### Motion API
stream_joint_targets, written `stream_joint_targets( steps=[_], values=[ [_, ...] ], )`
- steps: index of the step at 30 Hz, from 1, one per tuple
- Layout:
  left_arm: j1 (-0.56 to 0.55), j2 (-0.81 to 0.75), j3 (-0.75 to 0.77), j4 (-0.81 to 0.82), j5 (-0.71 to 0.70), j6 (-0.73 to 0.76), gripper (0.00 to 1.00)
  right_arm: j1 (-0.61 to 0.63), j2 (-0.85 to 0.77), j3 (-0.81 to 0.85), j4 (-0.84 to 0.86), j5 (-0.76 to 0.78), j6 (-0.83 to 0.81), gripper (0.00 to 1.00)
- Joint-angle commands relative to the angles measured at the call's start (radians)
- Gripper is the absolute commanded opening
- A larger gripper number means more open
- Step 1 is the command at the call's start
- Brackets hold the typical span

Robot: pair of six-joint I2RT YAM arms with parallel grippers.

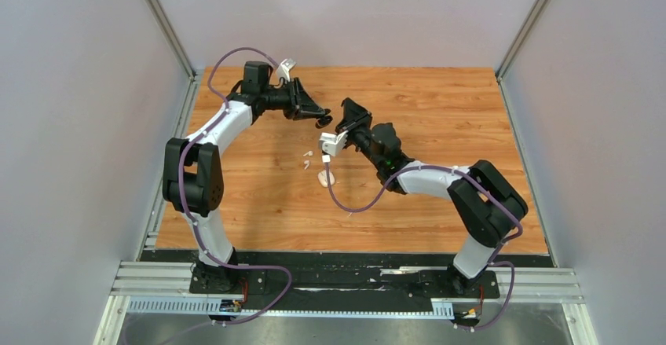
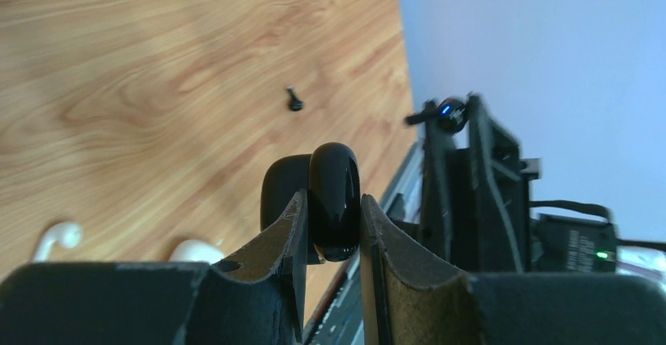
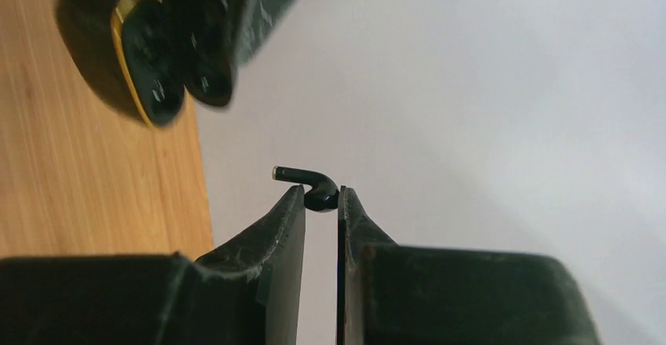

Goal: Insert the wireless bluetooth earbuds into the charging case
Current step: Place the earbud at the center of the board.

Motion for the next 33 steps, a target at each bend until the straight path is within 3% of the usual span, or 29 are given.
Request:
stream_joint_targets(
  steps=[1,5,7,10,13,16,22,25,26,28,29,30,33],
  values=[
    [0.007,-0.065,0.051,-0.157,-0.132,0.172,0.0,-0.038,-0.124,-0.006,-0.317,0.171,0.014,0.0],
    [0.011,-0.085,0.05,-0.181,-0.153,0.208,0.0,-0.051,-0.213,0.083,-1.165,0.157,0.168,0.0],
    [0.014,-0.105,0.049,-0.196,-0.168,0.233,0.0,-0.049,-0.232,0.09,-1.511,0.108,0.164,0.0],
    [0.02,-0.128,0.042,-0.211,-0.187,0.266,0.0,-0.053,-0.233,0.131,-1.845,0.031,0.112,0.0],
    [0.027,-0.155,0.021,-0.225,-0.195,0.291,0.0,-0.054,-0.156,0.181,-2.064,0.027,0.097,0.0],
    [0.033,-0.179,-0.001,-0.228,-0.205,0.303,0.0,-0.057,0.005,0.245,-2.189,0.029,0.235,0.0],
    [0.044,-0.235,-0.011,-0.267,-0.232,0.348,0.0,-0.063,0.298,0.441,-2.188,0.007,0.396,0.01],
    [0.048,-0.251,-0.008,-0.288,-0.236,0.359,0.0,-0.059,0.36,0.526,-2.146,-0.01,0.443,0.19],
    [0.049,-0.254,-0.007,-0.289,-0.235,0.362,0.0,-0.06,0.372,0.548,-2.144,-0.032,0.457,0.3],
    [0.049,-0.257,-0.006,-0.293,-0.235,0.366,0.0,-0.058,0.367,0.579,-2.141,-0.062,0.478,0.6],
    [0.049,-0.259,-0.003,-0.294,-0.236,0.366,0.0,-0.06,0.352,0.59,-2.14,-0.075,0.483,0.88],
    [0.049,-0.257,0.0,-0.296,-0.236,0.369,0.0,-0.062,0.334,0.599,-2.138,-0.084,0.485,0.99],
    [0.049,-0.248,0.013,-0.3,-0.232,0.372,0.0,-0.076,0.271,0.652,-2.14,-0.117,0.505,1.0]
  ],
)
